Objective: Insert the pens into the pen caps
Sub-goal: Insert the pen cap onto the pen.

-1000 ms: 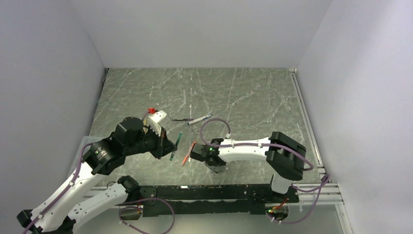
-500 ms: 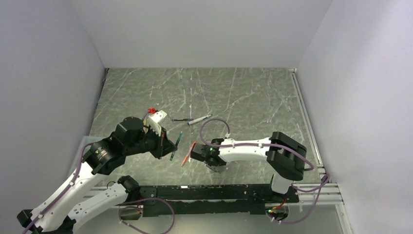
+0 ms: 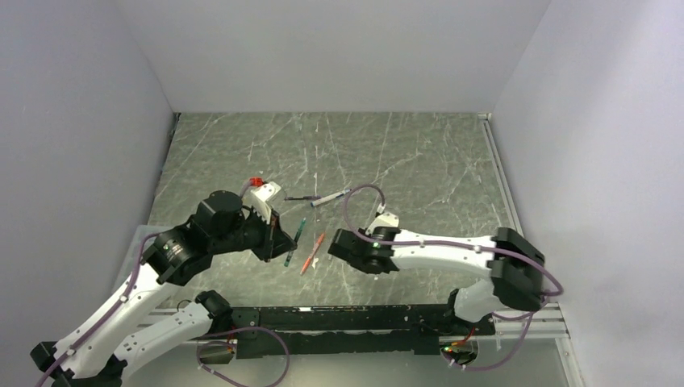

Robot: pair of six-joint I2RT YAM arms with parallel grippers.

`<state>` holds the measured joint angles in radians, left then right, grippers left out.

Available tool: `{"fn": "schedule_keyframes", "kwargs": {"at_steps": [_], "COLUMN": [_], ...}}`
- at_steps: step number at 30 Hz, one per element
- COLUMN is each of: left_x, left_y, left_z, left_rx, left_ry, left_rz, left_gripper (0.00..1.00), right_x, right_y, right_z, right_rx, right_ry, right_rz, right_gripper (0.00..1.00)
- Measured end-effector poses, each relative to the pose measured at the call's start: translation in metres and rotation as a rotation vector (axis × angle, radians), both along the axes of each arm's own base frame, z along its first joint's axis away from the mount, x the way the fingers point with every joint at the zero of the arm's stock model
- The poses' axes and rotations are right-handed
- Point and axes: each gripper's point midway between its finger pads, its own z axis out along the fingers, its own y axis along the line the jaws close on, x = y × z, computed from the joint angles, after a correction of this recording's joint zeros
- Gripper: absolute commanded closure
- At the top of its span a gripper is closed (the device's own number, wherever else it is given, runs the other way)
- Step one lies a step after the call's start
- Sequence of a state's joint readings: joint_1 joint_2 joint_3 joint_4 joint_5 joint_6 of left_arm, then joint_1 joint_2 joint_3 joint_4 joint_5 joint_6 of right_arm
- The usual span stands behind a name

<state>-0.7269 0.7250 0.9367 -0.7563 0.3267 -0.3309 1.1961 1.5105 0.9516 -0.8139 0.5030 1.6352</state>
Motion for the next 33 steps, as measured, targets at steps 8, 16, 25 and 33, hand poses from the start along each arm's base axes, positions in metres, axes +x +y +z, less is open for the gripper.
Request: {"fn": "schedule_keyframes", "kwargs": {"at_steps": [8,16,25,33], "left_x": [0.0,-0.006,-0.013,-0.02], "left_y": [-0.007,-0.021,-0.038,-0.052], "left_z": [-0.005,-0.019,-0.022,-0.014], "left_rx": [-0.004,-0.047,-0.123,-0.222], "left_ry": [0.051,0.136,0.208,0.234], "left_rz": [-0.008,-0.043,-0.102,-0.167], "left_gripper": [1.0,1.0,1.0,1.0], "right_x": [0.017,0.032,0.061,0.075], "right_y": [-0.019,-0.028,-0.022,-0.002], "right_z": [0.064,0.099,0.166,0.226], "right_rx": [0.092,0.094,0.16,0.272], "right_ry": [-0.198,-0.339,-0.52,-0.659], "right_rz": [0.111,0.206,0.243,0.258], "right_gripper": [1.0,1.0,1.0,1.0]}}
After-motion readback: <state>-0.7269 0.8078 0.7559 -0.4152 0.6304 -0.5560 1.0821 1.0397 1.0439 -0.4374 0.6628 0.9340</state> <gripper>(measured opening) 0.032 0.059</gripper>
